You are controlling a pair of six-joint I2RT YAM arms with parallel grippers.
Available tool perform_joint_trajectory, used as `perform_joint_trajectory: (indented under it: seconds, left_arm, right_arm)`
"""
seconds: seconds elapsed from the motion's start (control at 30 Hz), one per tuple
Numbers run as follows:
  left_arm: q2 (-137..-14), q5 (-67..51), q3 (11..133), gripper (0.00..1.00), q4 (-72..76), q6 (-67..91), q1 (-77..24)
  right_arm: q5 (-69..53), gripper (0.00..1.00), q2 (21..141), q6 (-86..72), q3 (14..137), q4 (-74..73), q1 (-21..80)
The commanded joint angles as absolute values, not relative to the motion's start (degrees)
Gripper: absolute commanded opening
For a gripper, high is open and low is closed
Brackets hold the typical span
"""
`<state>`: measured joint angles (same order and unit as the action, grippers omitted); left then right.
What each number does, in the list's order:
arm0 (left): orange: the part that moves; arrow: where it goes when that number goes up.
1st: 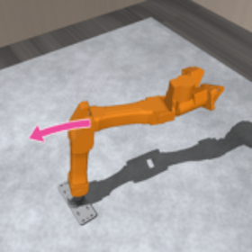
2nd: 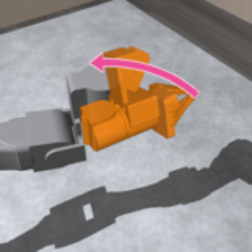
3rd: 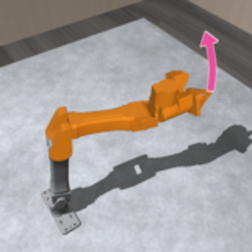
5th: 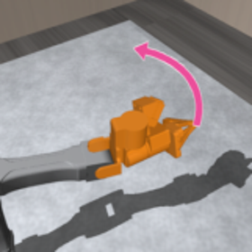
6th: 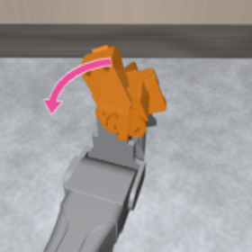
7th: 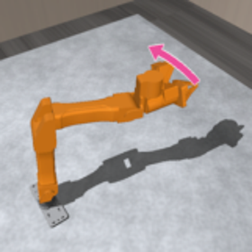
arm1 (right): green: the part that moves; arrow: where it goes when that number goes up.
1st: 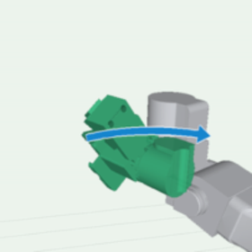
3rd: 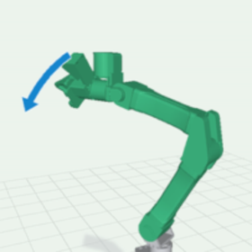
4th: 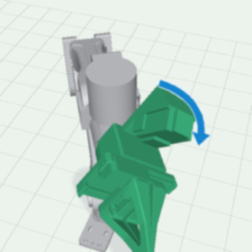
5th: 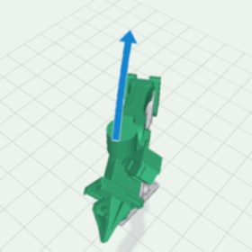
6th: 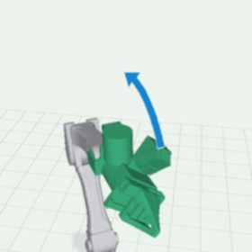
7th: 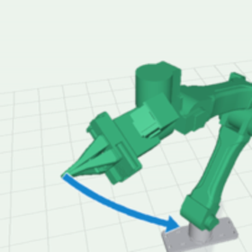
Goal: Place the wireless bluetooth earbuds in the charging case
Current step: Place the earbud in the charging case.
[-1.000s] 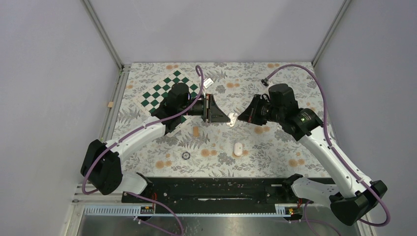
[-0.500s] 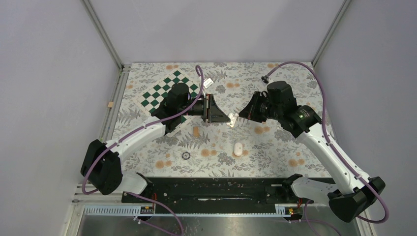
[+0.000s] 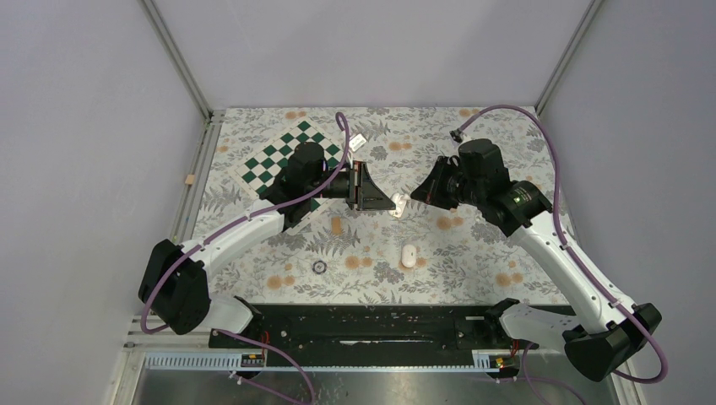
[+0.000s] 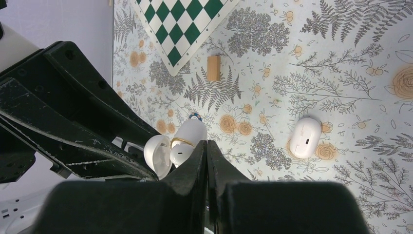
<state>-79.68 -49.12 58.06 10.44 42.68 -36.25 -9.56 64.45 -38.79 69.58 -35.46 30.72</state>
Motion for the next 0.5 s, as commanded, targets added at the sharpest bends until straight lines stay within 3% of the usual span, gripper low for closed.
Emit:
perform_joint_trajectory:
  seconds: [0.0,0.47]
  left_arm:
    - [-78.0,-50.7,58.9,0.0,14.6,43.3,-35.9]
    - [-78.0,-50.7,58.6,0.0,15.5,44.0,-35.9]
  right_arm:
    - [-7.0,0.0,63.5,-38.0,72.6,-34.4,31.1]
    - [-10.5,0.0,62.7,-39.0,72.1,-33.2,31.2]
